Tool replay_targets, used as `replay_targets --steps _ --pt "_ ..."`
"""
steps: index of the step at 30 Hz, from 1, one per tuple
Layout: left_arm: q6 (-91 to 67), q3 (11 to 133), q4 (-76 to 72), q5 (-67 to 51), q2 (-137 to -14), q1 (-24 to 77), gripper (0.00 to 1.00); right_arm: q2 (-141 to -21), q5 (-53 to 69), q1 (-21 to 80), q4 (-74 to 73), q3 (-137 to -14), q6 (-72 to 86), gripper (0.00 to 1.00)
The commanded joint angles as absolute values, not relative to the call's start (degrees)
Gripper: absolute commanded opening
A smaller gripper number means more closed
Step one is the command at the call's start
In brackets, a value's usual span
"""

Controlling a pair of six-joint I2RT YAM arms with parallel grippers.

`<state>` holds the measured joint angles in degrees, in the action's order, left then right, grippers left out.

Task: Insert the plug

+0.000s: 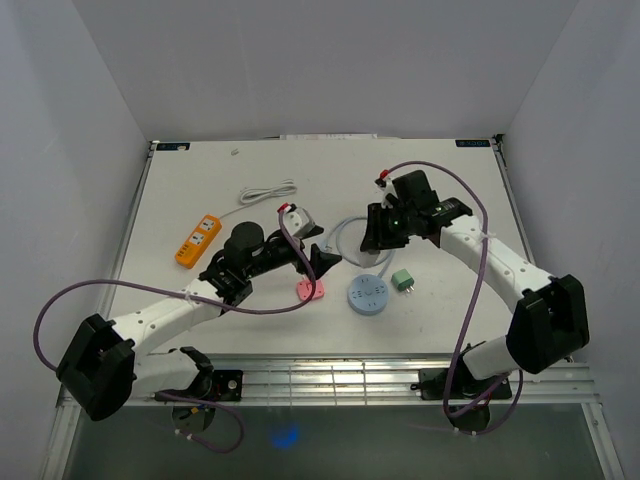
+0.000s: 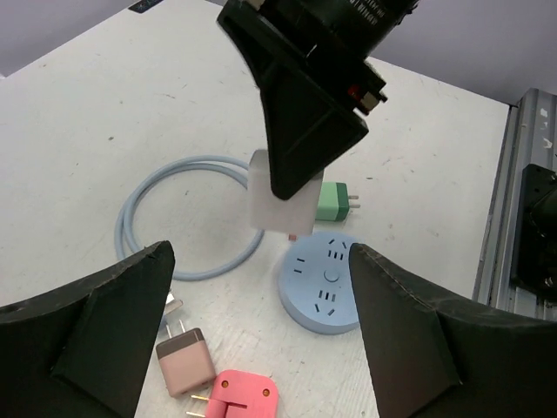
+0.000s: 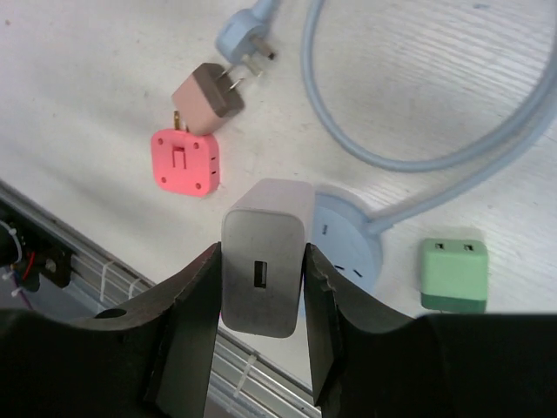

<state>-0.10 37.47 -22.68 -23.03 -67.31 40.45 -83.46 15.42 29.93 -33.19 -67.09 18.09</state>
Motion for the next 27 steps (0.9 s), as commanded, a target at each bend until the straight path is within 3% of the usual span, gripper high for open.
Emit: replay_targets --steps 1,11,16,27 --pt "-4.47 34.72 -26.18 -21.19 -64.08 40.34 0.92 -77.09 8.89 28.57 -32.87 -65.57 20.65 0.08" --pt "-10.54 28.74 -31.72 -18.89 -63.28 40.34 0.93 -64.26 -10.96 28.56 -35.59 -59.68 39.53 0.08" --pt "-12.04 26.28 -36.37 -17.93 -63.99 40.34 0.93 -58.28 -13.27 28.48 -37.88 -58.28 51.38 0.08" --pt "-14.85 21.27 -44.12 -18.11 -63.98 40.25 0.92 -50.01 -12.66 28.48 -30.59 -52.21 52.46 0.08"
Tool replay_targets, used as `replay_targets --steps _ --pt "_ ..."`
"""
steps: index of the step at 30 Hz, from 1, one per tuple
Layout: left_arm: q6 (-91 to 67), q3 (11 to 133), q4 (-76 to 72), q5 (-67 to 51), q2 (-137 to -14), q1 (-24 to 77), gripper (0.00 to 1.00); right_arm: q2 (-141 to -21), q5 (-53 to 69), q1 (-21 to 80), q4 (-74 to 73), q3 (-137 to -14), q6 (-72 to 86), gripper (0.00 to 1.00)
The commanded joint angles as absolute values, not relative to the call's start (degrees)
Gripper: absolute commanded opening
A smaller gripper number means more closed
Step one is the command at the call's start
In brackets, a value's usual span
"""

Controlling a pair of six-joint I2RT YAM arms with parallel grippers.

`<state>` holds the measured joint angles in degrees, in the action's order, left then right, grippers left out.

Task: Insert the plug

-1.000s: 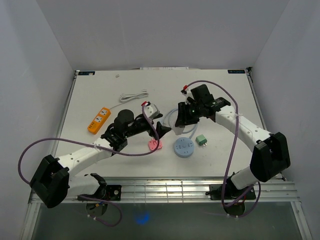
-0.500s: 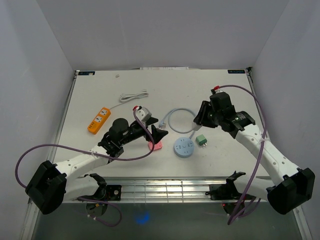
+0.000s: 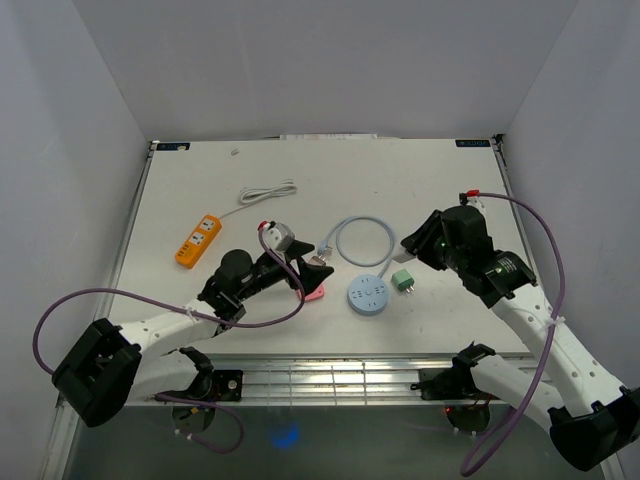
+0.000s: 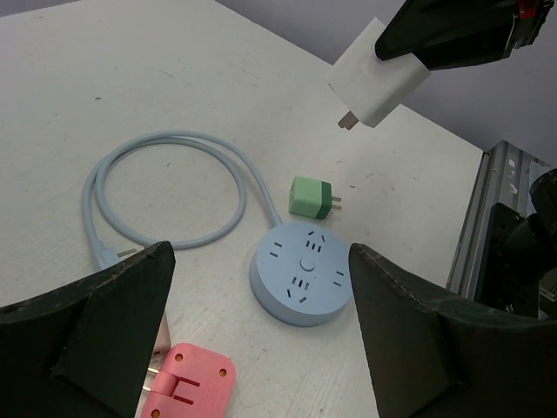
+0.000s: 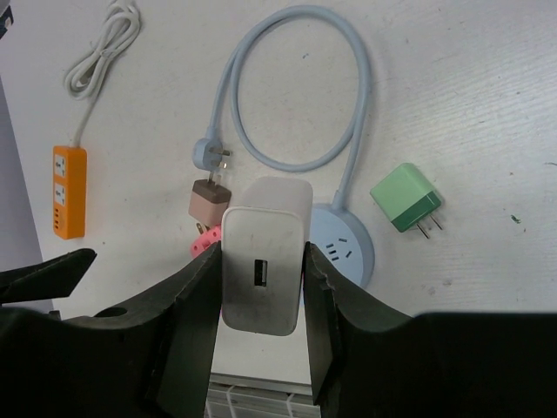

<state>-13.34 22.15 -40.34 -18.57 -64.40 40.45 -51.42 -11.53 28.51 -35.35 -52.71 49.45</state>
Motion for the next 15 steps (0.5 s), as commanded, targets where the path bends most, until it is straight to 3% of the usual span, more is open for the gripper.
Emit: replay_targets --steps 1,6,15 --pt "-14.94 20.49 -45.08 -17.84 -64.25 40.34 0.92 -49.84 -12.74 28.48 -30.50 -52.12 52.99 0.08" --pt "-17.57 17.32 -50.87 -13.90 -66.35 40.43 0.92 -51.94 -13.18 28.48 -34.53 -53.00 57.37 0.08" --pt "-18.20 11.78 -57.65 -5.54 -70.75 40.43 0.90 -54.91 -20.04 29.36 -49.63 -54.31 79.35 0.08"
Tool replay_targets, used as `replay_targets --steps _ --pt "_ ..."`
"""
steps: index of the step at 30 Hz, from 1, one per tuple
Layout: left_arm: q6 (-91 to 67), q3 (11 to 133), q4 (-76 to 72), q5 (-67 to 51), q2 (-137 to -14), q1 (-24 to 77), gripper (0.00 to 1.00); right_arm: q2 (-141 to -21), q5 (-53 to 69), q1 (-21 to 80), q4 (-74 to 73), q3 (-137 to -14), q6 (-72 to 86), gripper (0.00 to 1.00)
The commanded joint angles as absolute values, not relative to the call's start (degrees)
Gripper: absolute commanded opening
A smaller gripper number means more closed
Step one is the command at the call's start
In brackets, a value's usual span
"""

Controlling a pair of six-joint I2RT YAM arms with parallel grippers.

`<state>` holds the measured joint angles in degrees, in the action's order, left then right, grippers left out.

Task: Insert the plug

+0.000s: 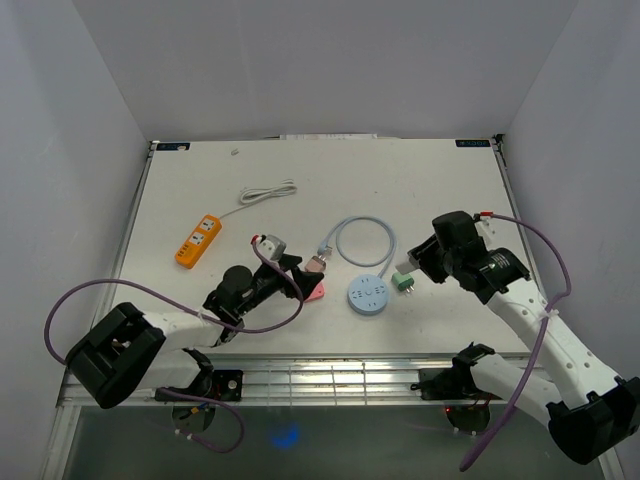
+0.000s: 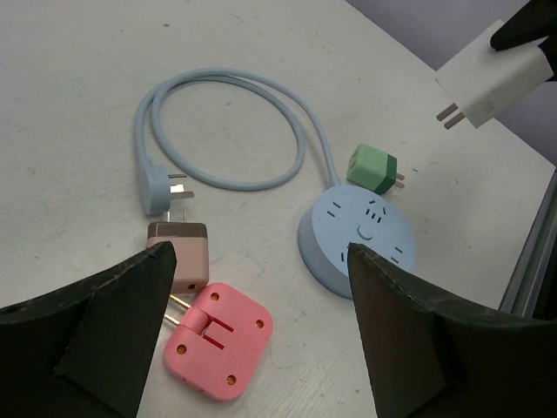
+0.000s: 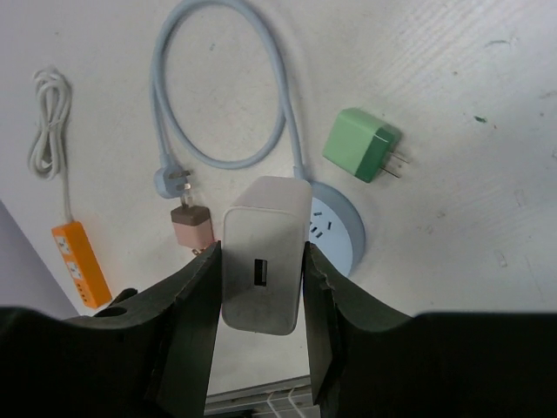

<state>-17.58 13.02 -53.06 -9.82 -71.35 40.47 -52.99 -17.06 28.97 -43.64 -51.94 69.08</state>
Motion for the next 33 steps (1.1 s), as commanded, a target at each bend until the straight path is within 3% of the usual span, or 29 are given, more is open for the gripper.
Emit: replay_targets --steps 1,19,33 --pt "-17.93 10.99 -59.92 -4.75 -70.75 40.34 0.90 -55.98 -19.95 29.70 -50.70 -54.66 80.24 0.08" --pt "-17.32 7.73 -66.18 -5.89 -68.91 40.43 0.90 -67.58 -18.37 38.31 -63.11 -58.53 105.28 0.08" --pt "-16.52 7.47 -65.74 -5.63 -68.38 40.43 0.90 -74.88 -29.26 43.50 -68.38 -64.07 113.99 0.08"
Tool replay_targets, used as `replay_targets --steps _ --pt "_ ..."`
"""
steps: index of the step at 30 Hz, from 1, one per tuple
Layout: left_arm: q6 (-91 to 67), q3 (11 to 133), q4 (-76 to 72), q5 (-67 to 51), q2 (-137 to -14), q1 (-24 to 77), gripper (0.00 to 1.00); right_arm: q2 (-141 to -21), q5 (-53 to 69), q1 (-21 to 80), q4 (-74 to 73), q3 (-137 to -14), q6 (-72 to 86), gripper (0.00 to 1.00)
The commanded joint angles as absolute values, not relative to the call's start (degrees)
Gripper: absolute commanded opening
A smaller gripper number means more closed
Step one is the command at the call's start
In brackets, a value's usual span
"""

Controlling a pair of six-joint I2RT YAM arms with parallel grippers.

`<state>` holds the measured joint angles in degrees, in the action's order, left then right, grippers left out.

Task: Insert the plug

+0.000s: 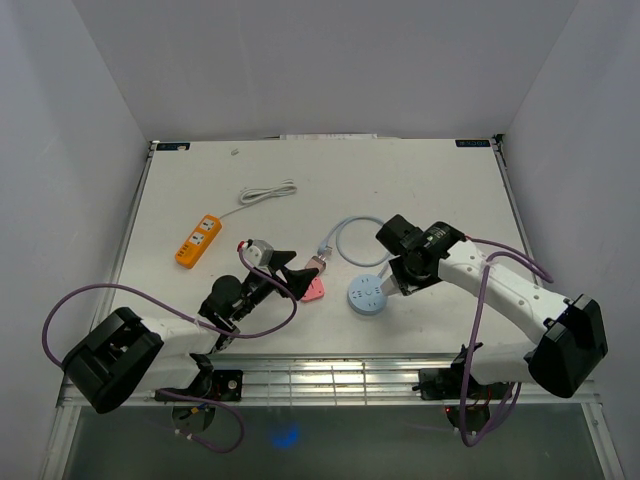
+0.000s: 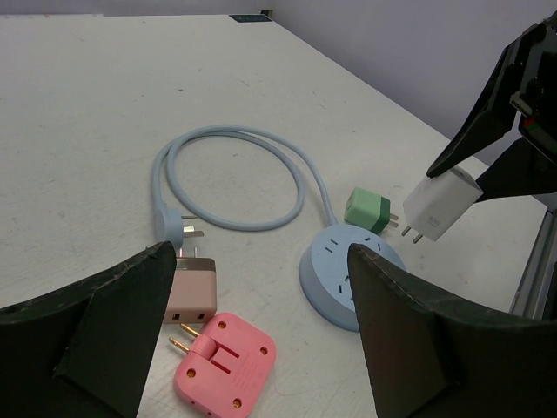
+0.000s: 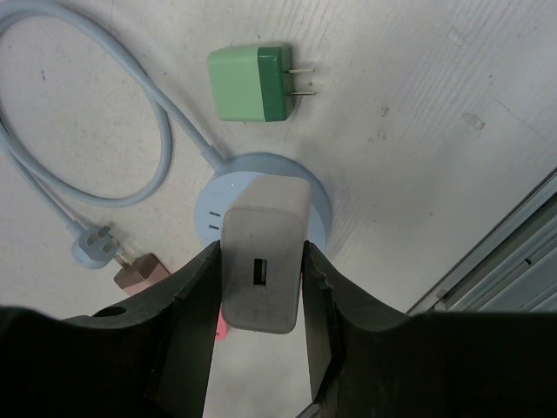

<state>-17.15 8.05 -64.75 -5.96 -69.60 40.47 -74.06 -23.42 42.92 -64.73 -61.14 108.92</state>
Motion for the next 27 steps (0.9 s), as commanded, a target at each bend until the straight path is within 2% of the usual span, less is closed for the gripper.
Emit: replay_targets --steps 1,27 --pt "-16.52 7.56 -65.74 -5.63 -68.47 40.43 0.90 -75.14 -29.70 43.59 -68.99 -64.16 114.34 0.08" --pt "-16.52 7.91 -66.01 -5.80 -69.52 40.43 0.90 -81.12 -32.78 45.97 -65.57 -64.34 116.45 0.08"
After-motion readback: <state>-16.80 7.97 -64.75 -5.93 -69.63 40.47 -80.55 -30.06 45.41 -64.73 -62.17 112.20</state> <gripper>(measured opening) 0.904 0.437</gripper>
